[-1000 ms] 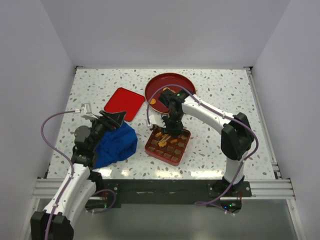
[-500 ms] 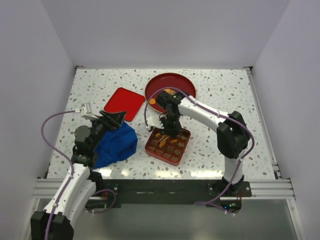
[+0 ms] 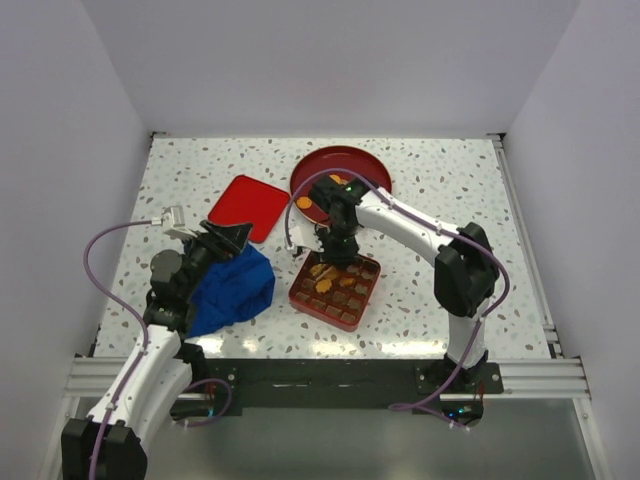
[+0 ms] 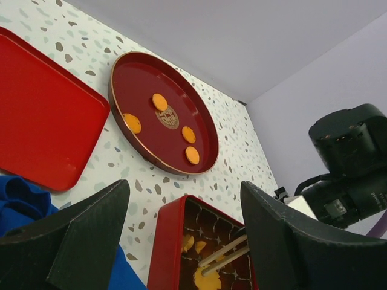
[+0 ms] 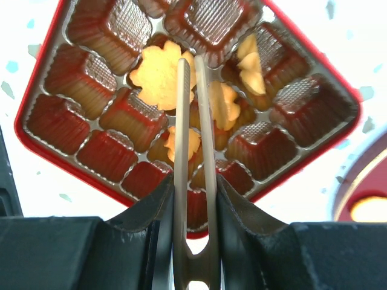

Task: Pack the cookies
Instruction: Adjust the fake cookies in the empty pocket of the box.

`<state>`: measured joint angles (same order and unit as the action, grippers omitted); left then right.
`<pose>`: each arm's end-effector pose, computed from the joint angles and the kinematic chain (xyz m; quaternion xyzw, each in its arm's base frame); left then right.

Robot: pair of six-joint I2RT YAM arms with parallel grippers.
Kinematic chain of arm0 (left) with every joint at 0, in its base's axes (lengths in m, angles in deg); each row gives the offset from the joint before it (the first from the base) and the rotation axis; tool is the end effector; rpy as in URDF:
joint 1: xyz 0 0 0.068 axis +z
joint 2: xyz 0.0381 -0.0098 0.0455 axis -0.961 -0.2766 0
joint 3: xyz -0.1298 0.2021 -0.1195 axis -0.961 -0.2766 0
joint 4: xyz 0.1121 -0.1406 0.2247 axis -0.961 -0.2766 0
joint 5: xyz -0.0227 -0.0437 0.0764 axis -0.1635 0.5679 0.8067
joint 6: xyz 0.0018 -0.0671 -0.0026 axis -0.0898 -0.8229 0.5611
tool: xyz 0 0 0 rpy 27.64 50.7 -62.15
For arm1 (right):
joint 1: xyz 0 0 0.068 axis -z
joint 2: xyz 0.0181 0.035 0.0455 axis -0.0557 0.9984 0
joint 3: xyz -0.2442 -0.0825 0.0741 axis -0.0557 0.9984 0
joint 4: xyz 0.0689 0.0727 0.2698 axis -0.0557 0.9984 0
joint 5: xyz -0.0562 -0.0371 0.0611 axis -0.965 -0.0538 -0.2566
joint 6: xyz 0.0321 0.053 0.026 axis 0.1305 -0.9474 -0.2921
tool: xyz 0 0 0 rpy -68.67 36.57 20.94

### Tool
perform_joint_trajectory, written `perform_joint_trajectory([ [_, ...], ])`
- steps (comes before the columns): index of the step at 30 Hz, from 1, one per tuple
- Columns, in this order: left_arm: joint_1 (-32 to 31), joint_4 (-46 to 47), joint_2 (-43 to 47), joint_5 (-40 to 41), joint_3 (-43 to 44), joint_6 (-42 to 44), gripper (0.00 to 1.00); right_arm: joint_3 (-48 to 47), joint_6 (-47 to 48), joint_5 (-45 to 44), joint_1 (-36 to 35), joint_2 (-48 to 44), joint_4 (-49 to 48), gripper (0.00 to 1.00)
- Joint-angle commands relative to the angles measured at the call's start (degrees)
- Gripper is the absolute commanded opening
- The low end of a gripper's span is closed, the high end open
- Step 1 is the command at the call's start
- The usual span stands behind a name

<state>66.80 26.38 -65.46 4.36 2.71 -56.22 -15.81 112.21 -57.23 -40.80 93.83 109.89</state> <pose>0.2142 -0.0399 0.2281 -0.1673 0.6879 -0.4026 0.5803 0.2815 0.2914 0.2164 -0.7745 0.6157 0.1234 0.0759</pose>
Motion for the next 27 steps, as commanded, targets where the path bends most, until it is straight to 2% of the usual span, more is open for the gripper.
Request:
perform_joint_trajectory([
  [1, 0.63, 2.52, 0.23, -0.13, 0.47, 1.36, 0.79, -6.15, -2.03, 3.89, -0.31, -0.83, 0.76, 0.04],
  [6, 0.63, 2.17, 0.75, -0.13, 0.47, 1.45, 0.79, -6.86, -1.16, 3.37, -0.13, -1.27, 2.34, 0.03],
  [14, 0.63, 2.26, 1.19, -0.13, 0.03, 1.18, 0.79, -1.5, 4.73, -0.06, -0.05, -3.21, 3.93, 0.03],
  [27, 0.72, 2.52, 1.63, -0.13, -0.41, 0.66, 0.79, -1.33, 6.22, -7.09, -0.66, 0.75, 2.61, 0.03],
])
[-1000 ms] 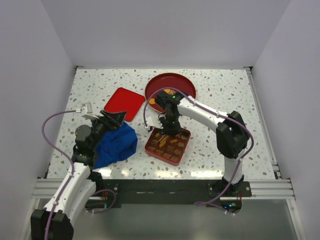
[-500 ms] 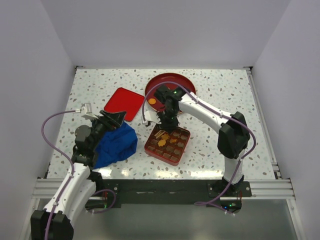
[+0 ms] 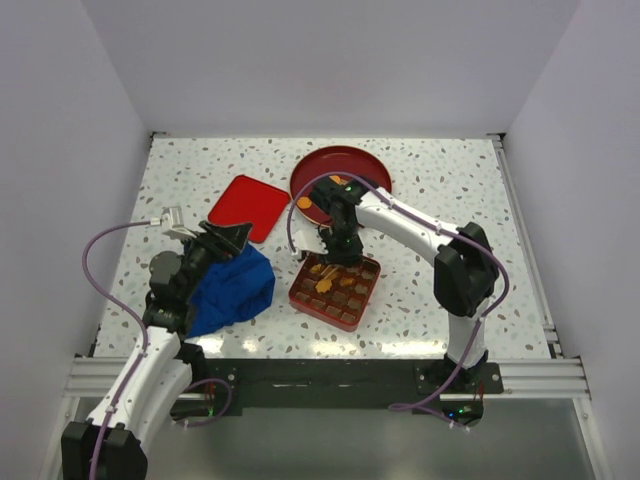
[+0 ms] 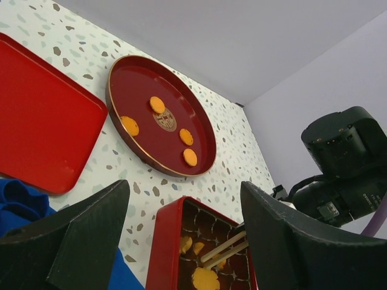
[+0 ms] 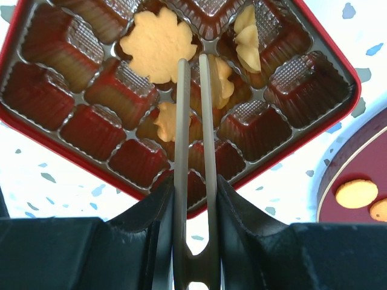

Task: Pack the cookies
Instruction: Adjust the fake cookies in the empty pocket of the box.

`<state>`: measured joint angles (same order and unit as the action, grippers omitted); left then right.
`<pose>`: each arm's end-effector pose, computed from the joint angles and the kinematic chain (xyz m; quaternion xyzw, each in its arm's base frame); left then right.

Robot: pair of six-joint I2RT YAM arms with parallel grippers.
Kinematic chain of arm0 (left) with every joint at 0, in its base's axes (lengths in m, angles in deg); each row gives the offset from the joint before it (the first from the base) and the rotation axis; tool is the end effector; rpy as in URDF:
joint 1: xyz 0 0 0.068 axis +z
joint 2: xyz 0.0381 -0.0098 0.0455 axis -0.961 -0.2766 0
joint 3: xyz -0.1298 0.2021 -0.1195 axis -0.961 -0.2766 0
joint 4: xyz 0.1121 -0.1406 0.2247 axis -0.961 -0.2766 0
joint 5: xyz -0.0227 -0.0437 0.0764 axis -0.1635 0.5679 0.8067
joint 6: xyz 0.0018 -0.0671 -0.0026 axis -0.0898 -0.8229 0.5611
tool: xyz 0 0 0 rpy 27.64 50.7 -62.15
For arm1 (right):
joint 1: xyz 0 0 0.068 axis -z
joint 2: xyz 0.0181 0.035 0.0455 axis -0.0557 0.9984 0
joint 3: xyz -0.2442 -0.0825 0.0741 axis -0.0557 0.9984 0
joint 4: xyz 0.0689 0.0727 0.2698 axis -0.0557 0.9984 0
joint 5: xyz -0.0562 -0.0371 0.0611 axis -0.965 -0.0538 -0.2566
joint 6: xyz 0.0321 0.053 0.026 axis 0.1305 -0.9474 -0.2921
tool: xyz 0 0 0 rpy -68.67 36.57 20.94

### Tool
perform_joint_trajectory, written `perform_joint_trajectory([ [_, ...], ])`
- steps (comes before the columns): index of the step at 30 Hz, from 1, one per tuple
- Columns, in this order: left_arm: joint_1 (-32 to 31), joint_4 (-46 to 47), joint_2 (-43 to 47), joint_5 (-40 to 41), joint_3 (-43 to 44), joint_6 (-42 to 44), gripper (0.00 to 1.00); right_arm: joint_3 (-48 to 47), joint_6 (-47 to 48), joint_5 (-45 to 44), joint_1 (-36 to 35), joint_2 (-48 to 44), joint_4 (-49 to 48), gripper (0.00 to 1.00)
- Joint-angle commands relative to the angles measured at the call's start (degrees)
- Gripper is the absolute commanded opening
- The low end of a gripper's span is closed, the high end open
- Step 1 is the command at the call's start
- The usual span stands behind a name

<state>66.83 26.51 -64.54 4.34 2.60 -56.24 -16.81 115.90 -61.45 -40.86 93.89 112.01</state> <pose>0.2123 -0.0395 0.2308 -0.1648 0.6827 -0.4047 0.5857 0.2824 0.2875 0.2197 -0.7961 0.5955 0.0865 0.0643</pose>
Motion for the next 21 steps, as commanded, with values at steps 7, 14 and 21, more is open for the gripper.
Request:
perform_joint_trajectory([
  [7, 0.7, 2.92, 0.63, -0.11, -0.39, 0.68, 0.79, -2.34, 6.04, -3.05, -1.39, 1.74, 3.3, 0.03],
  [14, 0.79, 3.35, 0.72, -0.19, -0.74, 0.33, 0.79, -4.98, 7.46, -2.09, -1.56, 2.44, 6.37, 0.02],
  [21, 0.79, 4.15, 0.36, -0.37, -0.83, 0.15, 0.79, -7.26, 8.34, -1.3, -1.65, 3.05, 8.48, 0.02],
])
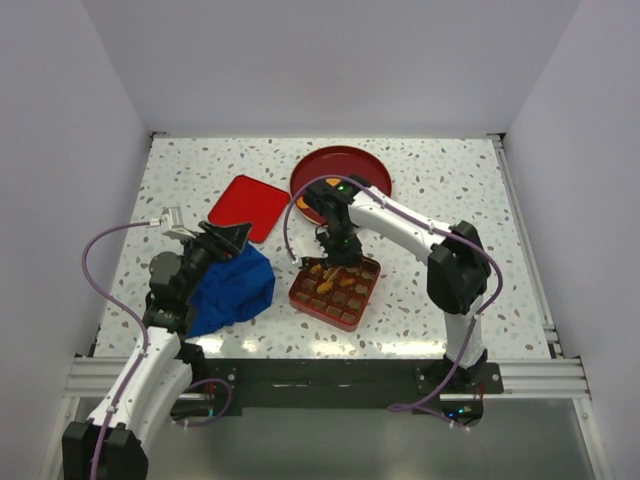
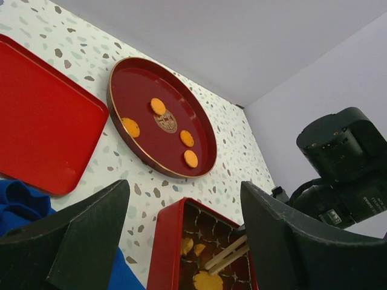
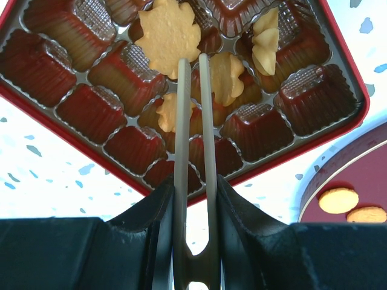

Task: Pack the cookies
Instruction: Adjust the fake cookies in the empty pocket of the box.

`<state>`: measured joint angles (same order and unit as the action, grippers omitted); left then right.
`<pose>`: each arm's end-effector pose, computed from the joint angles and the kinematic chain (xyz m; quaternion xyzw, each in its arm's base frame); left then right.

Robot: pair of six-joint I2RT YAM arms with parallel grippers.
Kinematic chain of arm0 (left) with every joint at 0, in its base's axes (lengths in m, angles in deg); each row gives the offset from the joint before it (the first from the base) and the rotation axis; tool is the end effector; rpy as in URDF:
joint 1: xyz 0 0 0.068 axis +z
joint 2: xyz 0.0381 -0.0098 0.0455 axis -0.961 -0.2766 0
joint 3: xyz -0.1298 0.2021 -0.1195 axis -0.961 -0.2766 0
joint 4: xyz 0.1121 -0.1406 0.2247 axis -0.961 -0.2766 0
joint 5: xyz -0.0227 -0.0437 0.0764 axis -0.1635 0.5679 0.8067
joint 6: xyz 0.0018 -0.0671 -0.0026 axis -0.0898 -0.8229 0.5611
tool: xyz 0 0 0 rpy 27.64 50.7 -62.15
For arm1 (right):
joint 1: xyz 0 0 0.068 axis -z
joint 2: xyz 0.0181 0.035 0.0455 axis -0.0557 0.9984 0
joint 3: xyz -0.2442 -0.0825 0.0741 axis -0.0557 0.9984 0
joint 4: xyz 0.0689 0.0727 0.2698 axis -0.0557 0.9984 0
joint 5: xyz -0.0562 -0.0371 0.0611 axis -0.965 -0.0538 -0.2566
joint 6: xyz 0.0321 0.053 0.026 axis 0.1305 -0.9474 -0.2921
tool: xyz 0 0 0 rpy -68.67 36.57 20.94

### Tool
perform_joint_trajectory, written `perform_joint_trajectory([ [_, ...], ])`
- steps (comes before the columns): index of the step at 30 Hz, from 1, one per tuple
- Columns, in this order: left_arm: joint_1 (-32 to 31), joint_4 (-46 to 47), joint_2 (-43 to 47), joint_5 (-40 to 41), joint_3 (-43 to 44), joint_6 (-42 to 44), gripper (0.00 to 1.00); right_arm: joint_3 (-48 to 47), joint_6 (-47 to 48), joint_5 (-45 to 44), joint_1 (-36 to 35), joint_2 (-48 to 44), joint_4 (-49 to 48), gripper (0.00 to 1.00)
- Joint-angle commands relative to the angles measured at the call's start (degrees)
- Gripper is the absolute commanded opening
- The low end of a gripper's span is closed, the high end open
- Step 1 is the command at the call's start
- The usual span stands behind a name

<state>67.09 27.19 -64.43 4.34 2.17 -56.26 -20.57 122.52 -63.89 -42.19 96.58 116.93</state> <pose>0.2119 -0.0385 0.2296 -0.1654 0.6803 -0.4042 0.5886 0.2793 0.2945 0.2194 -0.8360 0.5434 0.0694 0.0313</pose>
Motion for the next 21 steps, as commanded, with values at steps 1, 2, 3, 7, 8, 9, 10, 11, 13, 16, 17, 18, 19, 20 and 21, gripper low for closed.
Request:
perform_joint_trajectory([
  [1, 0.44, 3.56, 0.17, -0.37, -0.39, 0.09, 0.79, -4.03, 1.19, 1.68, -0.32, 0.54, 3.83, 0.02],
  [2, 0.52, 3.56, 0.25, -0.46, -0.39, 0.08, 0.79, -4.55, 0.75, 2.12, -0.32, 0.81, 4.01, 0.02],
  [3, 0.52, 3.56, 0.34, -0.37, -0.39, 0.17, 0.79, -5.69, 0.14, 2.3, -0.32, 1.07, 3.75, 0.02],
  [7, 0.44, 3.64, 0.34, -0.37, -0.48, 0.08, 0.79, -9.82, -3.46, 3.0, -0.32, 2.56, 3.22, 0.02],
  [8, 0.44, 3.56, 0.34, -0.37, -0.39, 0.08, 0.79, -10.53, -3.73, 3.26, -0.32, 2.74, 3.74, 0.02],
  [9, 0.52, 3.73, 0.34, -0.46, -0.39, 0.08, 0.79, -11.58, -3.91, 3.61, -0.32, 2.92, 4.09, 0.02],
  [10, 0.61, 3.73, 0.34, -0.46, -0.39, 0.08, 0.79, -12.03, -3.74, 3.96, -0.32, 3.0, 4.53, 0.02],
  [11, 0.61, 3.73, 0.43, -0.37, -0.3, 0.08, 0.79, -12.12, -3.39, 4.75, -0.32, 3.01, 5.67, 0.02],
  [13, 0.61, 3.82, 0.25, -0.55, -0.3, 0.08, 0.79, -11.24, -2.42, 5.2, -0.23, 2.4, 6.38, 0.02],
  [16, 0.61, 3.82, 0.34, -0.55, -0.39, 0.08, 0.79, -10.01, -5.04, 6.07, 1.08, 1.6, 4.98, 0.02],
  [17, 0.52, 3.73, 0.52, -0.63, -0.48, 0.17, 0.79, -10.79, -6.71, 7.29, 2.05, 2.03, 3.93, 0.01],
  [18, 0.61, 3.73, 0.61, -0.63, -0.39, 0.17, 0.79, -14.11, -10.38, 10.18, 3.27, 3.0, 4.1, 0.01],
  [19, 0.61, 3.73, 0.61, -0.63, -0.3, 0.09, 0.79, -16.31, -12.59, 11.25, 6.42, 4.14, 4.36, 0.01],
  [20, 0.7, 3.47, 0.78, -0.55, -0.3, 0.17, 0.79, -18.6, -14.87, 12.22, 8.36, 6.76, 4.36, 0.01],
  [21, 0.7, 3.29, 0.78, -0.46, -0.3, 0.26, 0.79, -22.45, -19.07, 13.19, 10.21, 7.92, 4.1, 0.01],
])
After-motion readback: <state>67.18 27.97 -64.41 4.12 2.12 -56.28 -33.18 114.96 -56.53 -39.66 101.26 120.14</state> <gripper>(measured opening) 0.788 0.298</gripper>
